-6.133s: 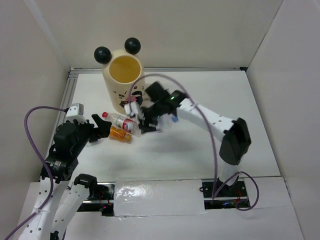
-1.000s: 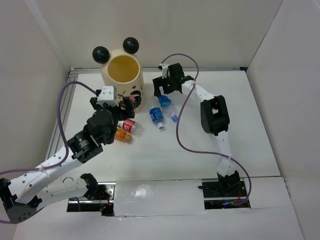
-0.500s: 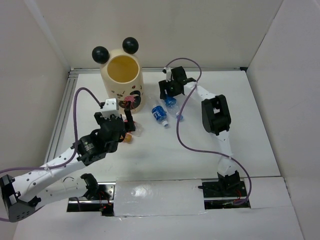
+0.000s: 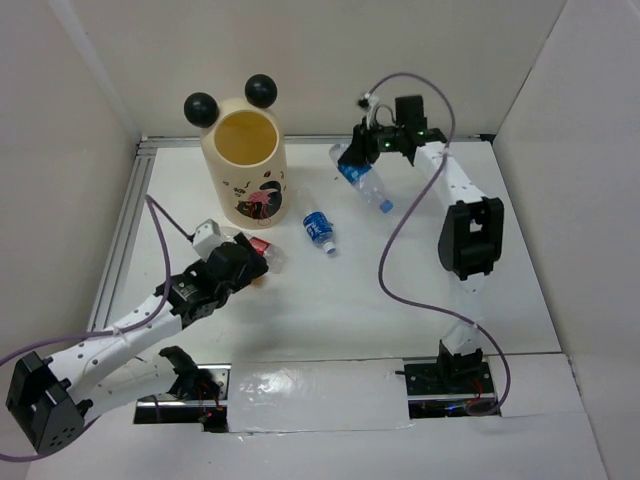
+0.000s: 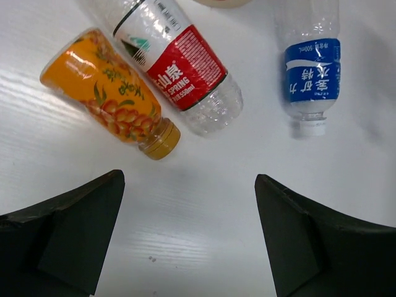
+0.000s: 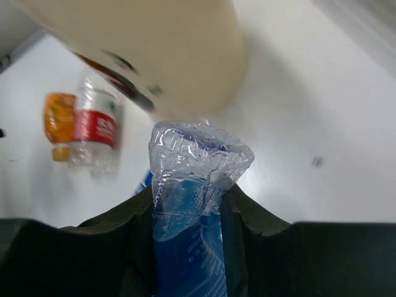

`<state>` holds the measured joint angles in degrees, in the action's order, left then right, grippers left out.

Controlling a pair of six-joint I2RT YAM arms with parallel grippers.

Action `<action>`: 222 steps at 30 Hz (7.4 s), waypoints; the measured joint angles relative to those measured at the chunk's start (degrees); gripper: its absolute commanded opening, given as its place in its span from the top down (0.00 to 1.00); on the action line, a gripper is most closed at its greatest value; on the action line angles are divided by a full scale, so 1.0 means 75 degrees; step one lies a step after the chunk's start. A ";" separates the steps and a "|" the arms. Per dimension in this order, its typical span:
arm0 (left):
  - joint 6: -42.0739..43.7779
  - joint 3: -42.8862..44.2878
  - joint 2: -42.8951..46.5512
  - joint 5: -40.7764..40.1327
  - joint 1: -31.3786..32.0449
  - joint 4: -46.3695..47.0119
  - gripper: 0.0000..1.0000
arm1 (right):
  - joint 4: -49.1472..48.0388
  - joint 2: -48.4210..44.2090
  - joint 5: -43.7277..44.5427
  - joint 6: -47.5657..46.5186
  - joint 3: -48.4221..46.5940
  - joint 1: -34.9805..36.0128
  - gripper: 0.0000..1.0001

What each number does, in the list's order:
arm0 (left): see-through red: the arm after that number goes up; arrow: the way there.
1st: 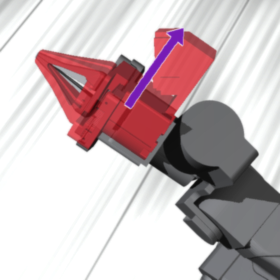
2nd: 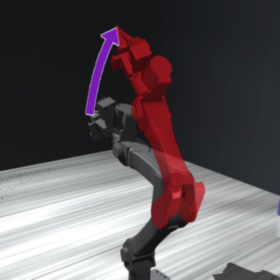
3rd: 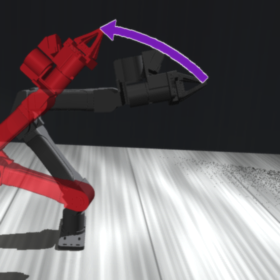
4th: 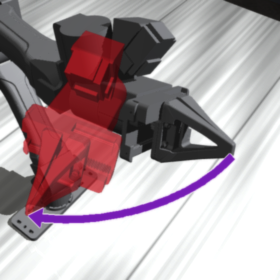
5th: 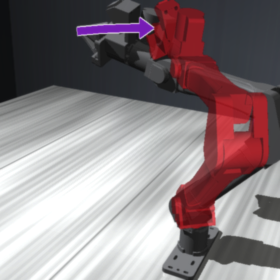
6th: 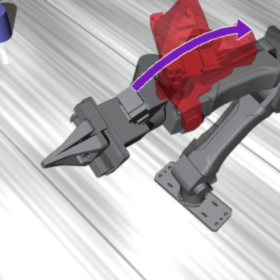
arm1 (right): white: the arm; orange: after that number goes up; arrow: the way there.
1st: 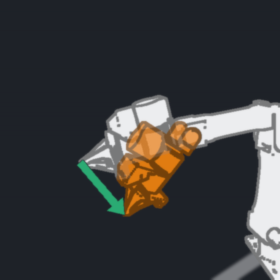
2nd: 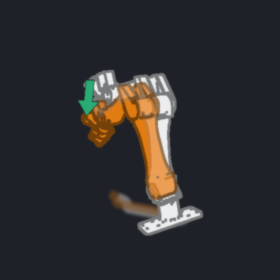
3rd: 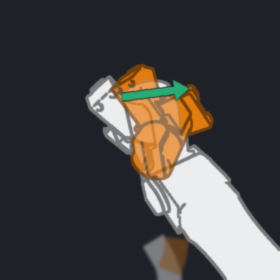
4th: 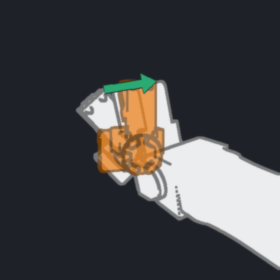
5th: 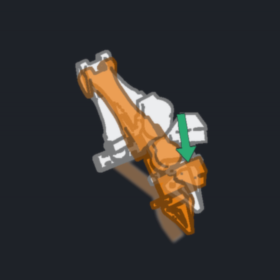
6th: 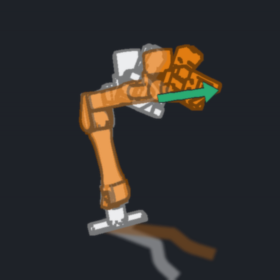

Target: Put the plastic bottles in the bin

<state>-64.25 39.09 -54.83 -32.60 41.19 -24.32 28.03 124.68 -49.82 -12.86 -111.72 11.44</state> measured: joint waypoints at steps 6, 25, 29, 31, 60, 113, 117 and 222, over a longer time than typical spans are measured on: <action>-0.1422 -0.0560 0.0825 0.0938 -0.1110 -0.0102 0.01 | -0.2261 -0.2165 -0.1279 -0.0638 -0.0417 0.0440 0.73; -0.2060 -0.1078 0.0720 0.3564 -0.3576 0.0119 0.01 | -0.8460 0.0962 -0.0364 0.0472 -0.3561 0.3398 0.71; -0.2052 -0.1078 0.0726 0.3794 -0.3844 0.0233 0.01 | -0.8795 0.1457 -0.0149 0.0883 -0.3608 0.3558 0.58; -0.2055 -0.1078 0.0740 0.3908 -0.3949 0.0254 0.01 | -0.8888 0.1530 -0.0119 0.1032 -0.3608 0.3558 0.30; -0.2168 -0.1125 -0.2122 0.3118 -0.4106 0.1690 0.13 | -0.6432 -0.4374 -0.1498 -0.0326 0.3002 0.1868 0.00; 0.6811 0.5488 -0.4325 -0.0070 -0.1950 0.5820 0.08 | -0.0752 -0.0548 0.0720 0.1906 0.2439 0.1291 0.00; 0.7015 0.5488 -0.4255 -0.0248 -0.1912 0.5805 0.08 | -0.0810 -0.0067 0.1629 0.2264 0.1880 0.1716 0.00; -0.2492 0.0493 -0.3742 0.0997 -0.2655 0.2084 0.01 | -0.2261 -0.4403 -0.0644 -0.0507 0.3923 -0.0481 0.00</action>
<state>-82.94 42.78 -82.89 -25.12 21.28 -8.69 11.07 91.66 -54.65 -16.67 -82.30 7.84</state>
